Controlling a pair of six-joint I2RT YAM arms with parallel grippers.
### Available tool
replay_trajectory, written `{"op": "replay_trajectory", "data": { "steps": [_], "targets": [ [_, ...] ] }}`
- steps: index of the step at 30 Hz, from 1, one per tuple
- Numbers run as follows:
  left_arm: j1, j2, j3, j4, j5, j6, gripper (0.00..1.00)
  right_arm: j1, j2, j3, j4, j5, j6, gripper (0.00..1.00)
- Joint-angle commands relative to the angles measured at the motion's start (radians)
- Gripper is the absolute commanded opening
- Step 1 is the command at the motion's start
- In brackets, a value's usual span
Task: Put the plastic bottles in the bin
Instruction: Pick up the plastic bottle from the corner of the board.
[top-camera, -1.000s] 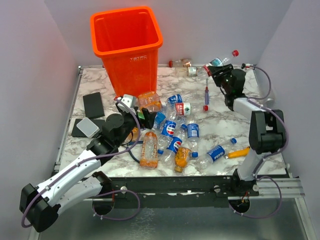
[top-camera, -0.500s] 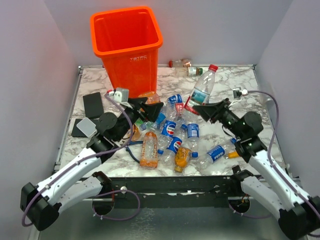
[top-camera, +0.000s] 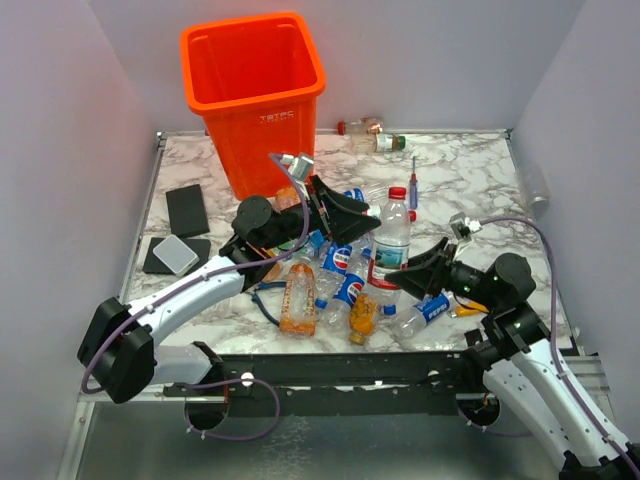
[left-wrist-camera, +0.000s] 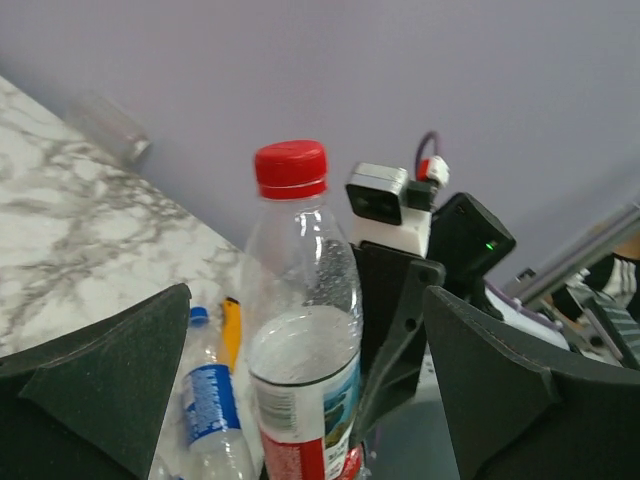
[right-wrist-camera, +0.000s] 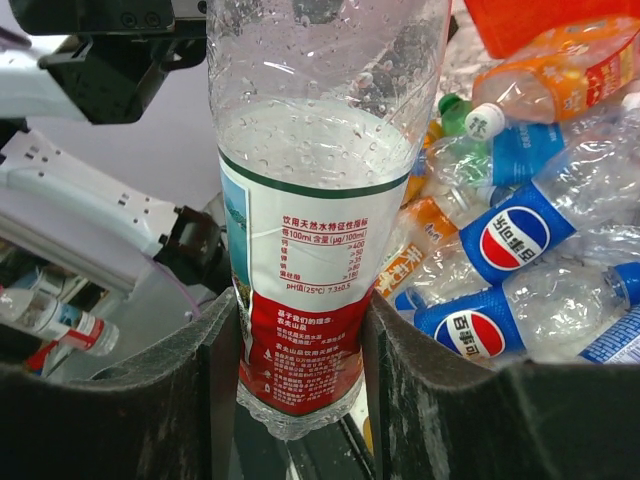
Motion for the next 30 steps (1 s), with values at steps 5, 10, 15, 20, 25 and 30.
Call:
{"op": "replay_trajectory", "data": {
  "steps": [5,10,15,20,25,30],
  "targets": [
    [-0.086,0.06,0.045,0.11,0.216,-0.01,0.99,0.004,0.07,0.03,0.029,-0.153,-0.048,0.35],
    [-0.098,0.071,0.018,0.109,0.207,-0.003,0.99,0.006,0.088,0.054,0.043,-0.192,-0.06,0.35],
    [-0.098,0.063,0.0,0.069,0.153,0.04,0.99,0.006,0.083,0.074,0.022,-0.195,-0.07,0.34],
    [-0.097,-0.013,-0.03,-0.04,-0.006,0.135,0.99,0.006,0.055,0.098,-0.002,-0.187,-0.074,0.34],
    [-0.1,-0.019,-0.009,-0.05,0.02,0.11,0.99,0.007,0.082,0.128,0.0,-0.202,-0.064,0.34],
    [-0.127,0.03,0.033,-0.05,0.099,0.085,0.98,0.009,0.124,0.147,0.001,-0.21,-0.076,0.34]
  ]
}}
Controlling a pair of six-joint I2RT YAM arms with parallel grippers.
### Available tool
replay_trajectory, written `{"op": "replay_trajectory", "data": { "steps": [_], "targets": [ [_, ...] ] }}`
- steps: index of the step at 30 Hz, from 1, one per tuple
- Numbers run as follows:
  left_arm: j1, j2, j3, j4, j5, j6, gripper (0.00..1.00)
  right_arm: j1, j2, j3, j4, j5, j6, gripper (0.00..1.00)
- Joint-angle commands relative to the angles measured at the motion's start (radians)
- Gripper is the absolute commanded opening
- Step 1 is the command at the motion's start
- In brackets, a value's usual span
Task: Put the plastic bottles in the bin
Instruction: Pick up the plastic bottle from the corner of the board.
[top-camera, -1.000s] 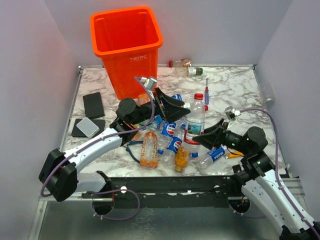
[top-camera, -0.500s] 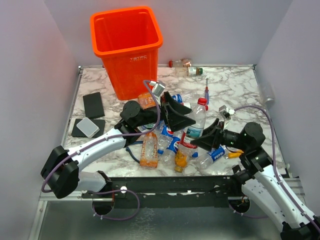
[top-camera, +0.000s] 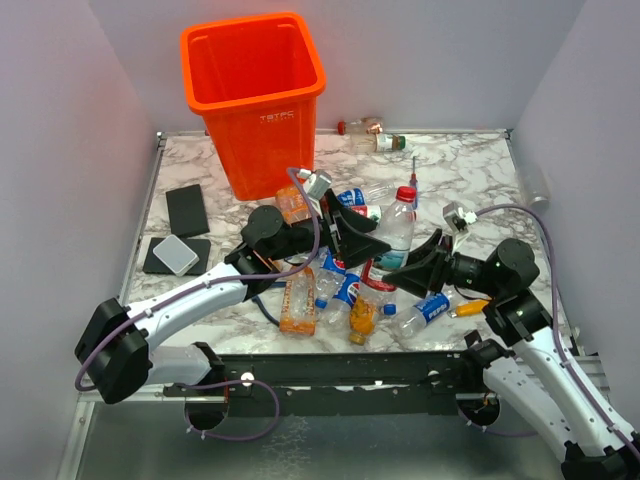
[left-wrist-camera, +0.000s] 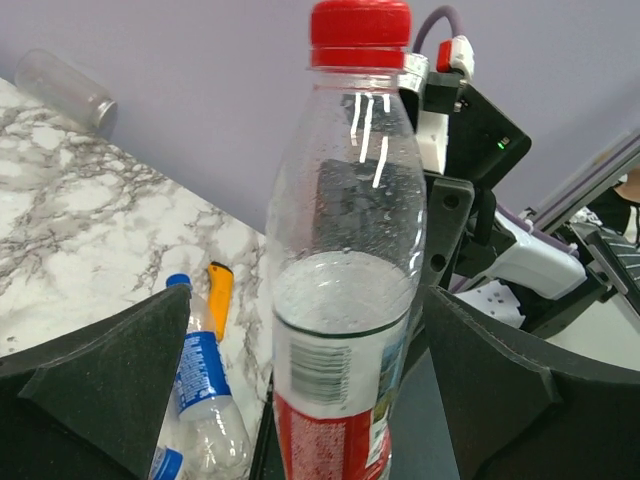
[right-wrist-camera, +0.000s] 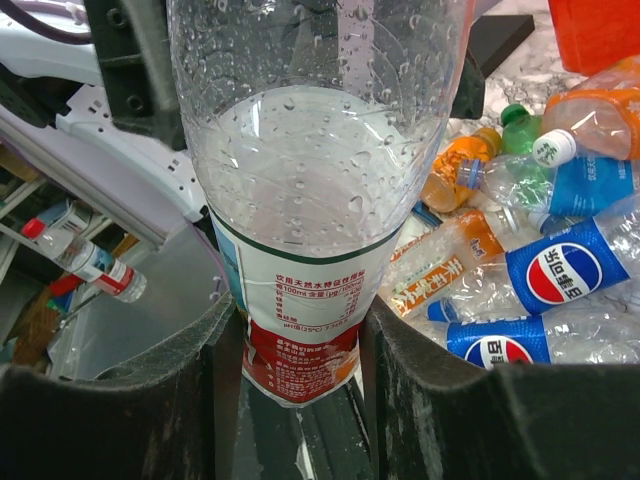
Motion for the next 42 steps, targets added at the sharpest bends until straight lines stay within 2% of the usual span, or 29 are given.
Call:
{"op": "replay_trajectory", "data": {
  "steps": [1,5,10,13,15,17,21,30,34,38,42],
  "targets": [
    [-0.035,0.036,0.054,-0.019,0.065,-0.005,0.97,0.01,0.03,0.033,0.001,-0.033,-0.015,0.34],
    [-0.069,0.057,0.073,-0.019,0.081,0.01,0.92,0.019,0.042,0.032,0.007,-0.027,-0.01,0.34],
    [-0.079,0.079,0.091,-0.02,0.083,0.02,0.67,0.025,0.039,0.04,-0.016,-0.011,-0.022,0.36],
    [-0.08,0.077,0.096,-0.022,0.075,0.024,0.54,0.027,0.037,0.05,-0.03,-0.008,-0.021,0.43],
    [-0.081,0.072,0.096,-0.022,0.061,0.029,0.45,0.027,0.036,0.06,-0.034,-0.01,-0.015,0.53],
    [-0.08,0.062,0.096,-0.022,0.046,0.037,0.39,0.027,0.034,0.075,-0.034,-0.011,-0.003,0.68],
    [-0.081,0.032,0.096,-0.023,-0.018,0.06,0.33,0.027,0.018,0.123,-0.081,-0.012,0.029,0.99],
    [-0.076,-0.06,0.154,-0.069,-0.296,0.184,0.18,0.027,-0.036,0.289,-0.184,-0.034,0.038,1.0],
    [-0.065,-0.095,0.232,-0.121,-0.409,0.274,0.15,0.027,-0.081,0.33,-0.237,0.023,0.007,1.0],
    [-0.058,-0.119,0.339,-0.194,-0.572,0.414,0.13,0.027,-0.128,0.318,-0.298,0.169,-0.03,1.0],
    [-0.054,-0.087,0.48,-0.263,-0.825,0.611,0.12,0.027,-0.18,0.239,-0.339,0.446,0.002,1.0]
  ]
}}
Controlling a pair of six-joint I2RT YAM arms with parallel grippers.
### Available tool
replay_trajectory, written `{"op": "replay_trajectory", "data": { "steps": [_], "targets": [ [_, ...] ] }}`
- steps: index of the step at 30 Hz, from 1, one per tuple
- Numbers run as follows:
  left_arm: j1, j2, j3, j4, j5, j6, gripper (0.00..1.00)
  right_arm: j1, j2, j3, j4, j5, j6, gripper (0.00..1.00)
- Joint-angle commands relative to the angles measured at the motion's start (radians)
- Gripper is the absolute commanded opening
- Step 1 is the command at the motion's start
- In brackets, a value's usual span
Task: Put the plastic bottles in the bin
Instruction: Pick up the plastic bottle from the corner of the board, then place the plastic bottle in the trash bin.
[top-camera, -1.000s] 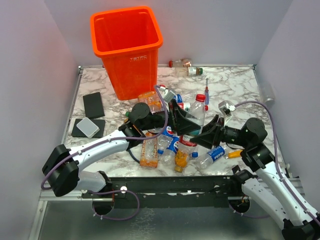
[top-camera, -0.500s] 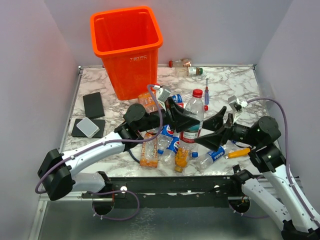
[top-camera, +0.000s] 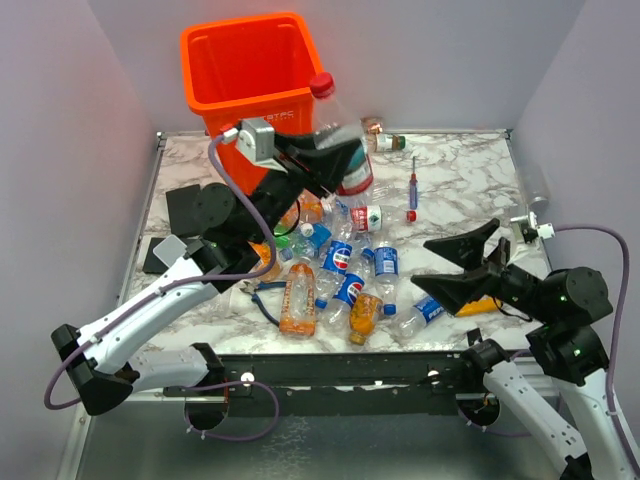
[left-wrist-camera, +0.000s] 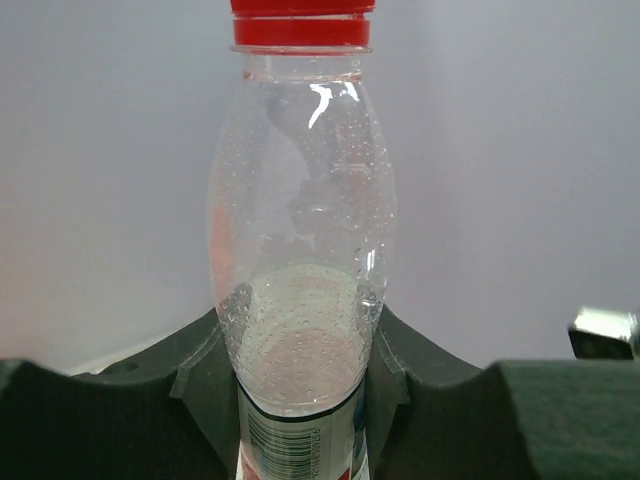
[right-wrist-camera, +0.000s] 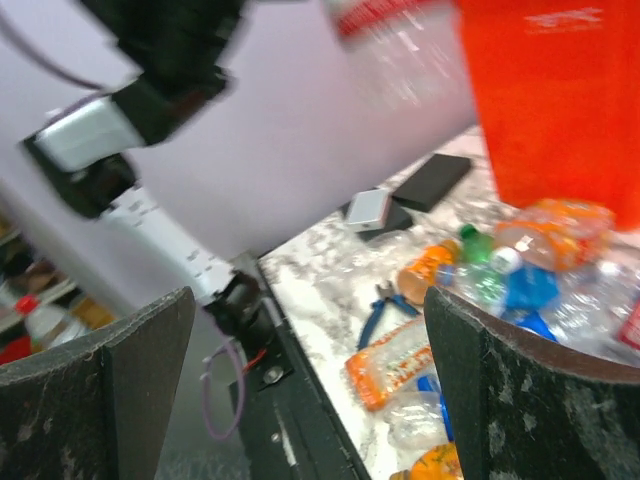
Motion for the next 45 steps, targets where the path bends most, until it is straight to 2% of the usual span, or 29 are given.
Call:
{"op": "replay_trajectory", "data": {
  "steps": [1,4,8,13,16,22,26,28,31,35,36,37,39,41,43,45],
  "targets": [
    [0.009,0.021,0.169,-0.096,-0.387,0.291,0.11,0.006,-0.054,-0.101,-0.109,0.36,0.033,1.0],
    [0.028,0.082,0.276,-0.095,-0.575,0.467,0.09,0.006,-0.101,-0.199,-0.126,0.512,0.094,1.0],
    [0.113,0.172,0.372,-0.045,-0.658,0.615,0.09,0.007,-0.143,-0.287,-0.118,0.526,0.129,1.0],
    [0.321,0.302,0.482,-0.071,-0.665,0.5,0.09,0.007,-0.149,-0.308,-0.142,0.509,0.151,1.0],
    [0.383,0.353,0.461,0.033,-0.66,0.489,0.09,0.006,-0.154,-0.316,-0.148,0.48,0.177,1.0],
    [0.432,0.433,0.466,0.207,-0.577,0.504,0.11,0.006,-0.195,-0.346,-0.17,0.46,0.225,1.0],
    [0.447,0.435,0.39,0.319,-0.504,0.513,0.14,0.006,-0.295,-0.398,-0.18,0.605,0.349,1.0],
    [0.47,0.435,0.36,0.368,-0.485,0.494,0.16,0.005,-0.352,-0.433,-0.167,0.629,0.375,1.0],
    [0.512,0.453,0.368,0.38,-0.45,0.441,0.19,0.007,-0.393,-0.472,-0.118,0.573,0.369,1.0],
    [0.537,0.511,0.419,0.307,-0.48,0.418,0.21,0.005,-0.344,-0.466,-0.118,0.527,0.347,1.0],
    [0.541,0.52,0.422,0.292,-0.483,0.406,0.26,0.006,-0.327,-0.456,-0.123,0.52,0.33,1.0],
    [0.545,0.525,0.423,0.28,-0.482,0.393,0.36,0.007,-0.311,-0.441,-0.128,0.512,0.311,1.0],
    [0.548,0.538,0.436,0.249,-0.47,0.372,0.64,0.007,-0.284,-0.412,-0.146,0.512,0.276,1.0],
    [0.548,0.547,0.46,0.213,-0.447,0.355,0.83,0.005,-0.266,-0.385,-0.157,0.512,0.242,1.0],
    [0.548,0.545,0.485,0.194,-0.43,0.323,0.97,0.006,-0.255,-0.365,-0.169,0.524,0.22,1.0],
    [0.546,0.533,0.516,0.166,-0.424,0.294,0.99,0.006,-0.249,-0.343,-0.179,0.538,0.195,1.0]
  ]
}}
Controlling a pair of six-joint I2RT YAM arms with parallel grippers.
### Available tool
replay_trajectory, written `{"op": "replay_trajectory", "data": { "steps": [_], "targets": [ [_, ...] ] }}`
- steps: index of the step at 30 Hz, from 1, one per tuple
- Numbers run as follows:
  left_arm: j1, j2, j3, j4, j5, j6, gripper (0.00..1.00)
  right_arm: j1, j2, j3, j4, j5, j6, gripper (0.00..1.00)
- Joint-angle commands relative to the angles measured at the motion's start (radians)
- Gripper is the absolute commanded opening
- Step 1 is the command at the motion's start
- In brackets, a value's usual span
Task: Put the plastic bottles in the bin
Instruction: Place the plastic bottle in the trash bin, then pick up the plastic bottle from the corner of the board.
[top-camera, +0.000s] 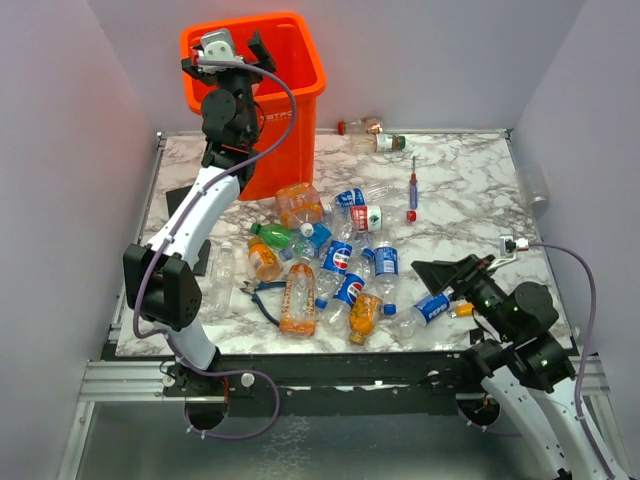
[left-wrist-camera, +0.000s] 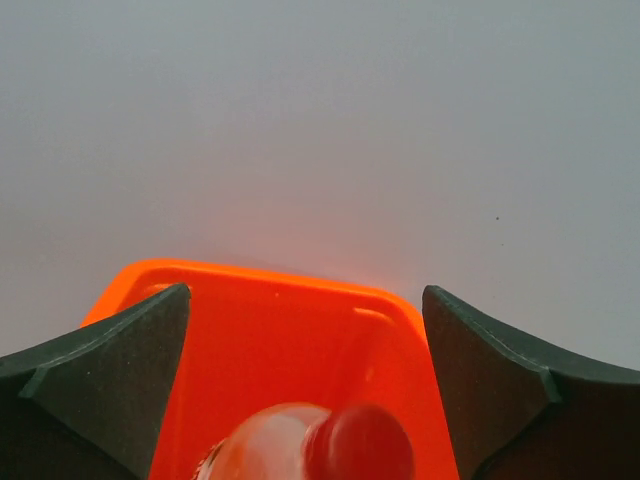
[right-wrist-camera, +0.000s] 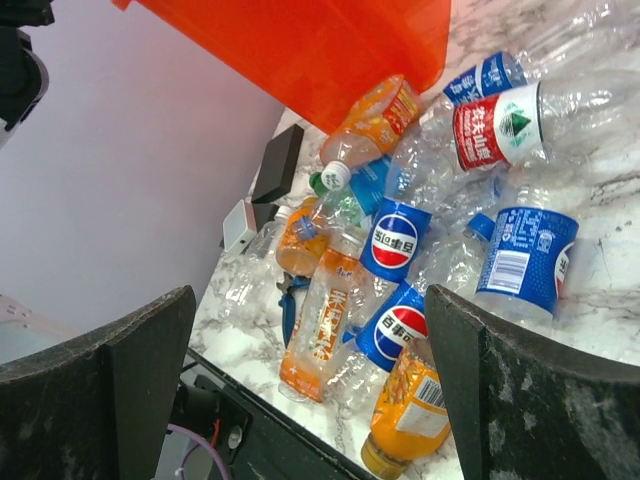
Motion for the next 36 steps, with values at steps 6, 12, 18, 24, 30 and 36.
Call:
{"op": "replay_trajectory", "data": {
  "steps": [6,12,18,24,30,36],
  "targets": [
    [-0.035,-0.135,0.115,-0.219,0.09,-0.207,0.99,0.003,0.041,0.145,-0.074,0.119,-0.172,1.0],
    [-0.143,-0.307,-0.081,-0.413,0.343,-0.3,0.99,0.004,0.267,0.309,-0.255,0.454,-0.198,1.0],
    [-0.264,-0.422,-0.354,-0.597,0.542,-0.277,0.99,0.002,0.533,0.387,-0.282,0.573,-0.184,1.0],
    [-0.282,-0.551,-0.663,-0.623,0.642,-0.317,0.99,0.0,0.629,0.391,-0.268,0.796,-0.162,1.0],
    [-0.283,-0.637,-0.838,-0.597,0.489,-0.398,0.99,-0.079,0.747,0.401,-0.165,0.875,-0.13,1.0],
    [-0.285,-0.684,-0.906,-0.581,0.417,-0.472,0.99,-0.169,0.943,0.468,-0.004,0.746,-0.151,1.0]
  ]
}}
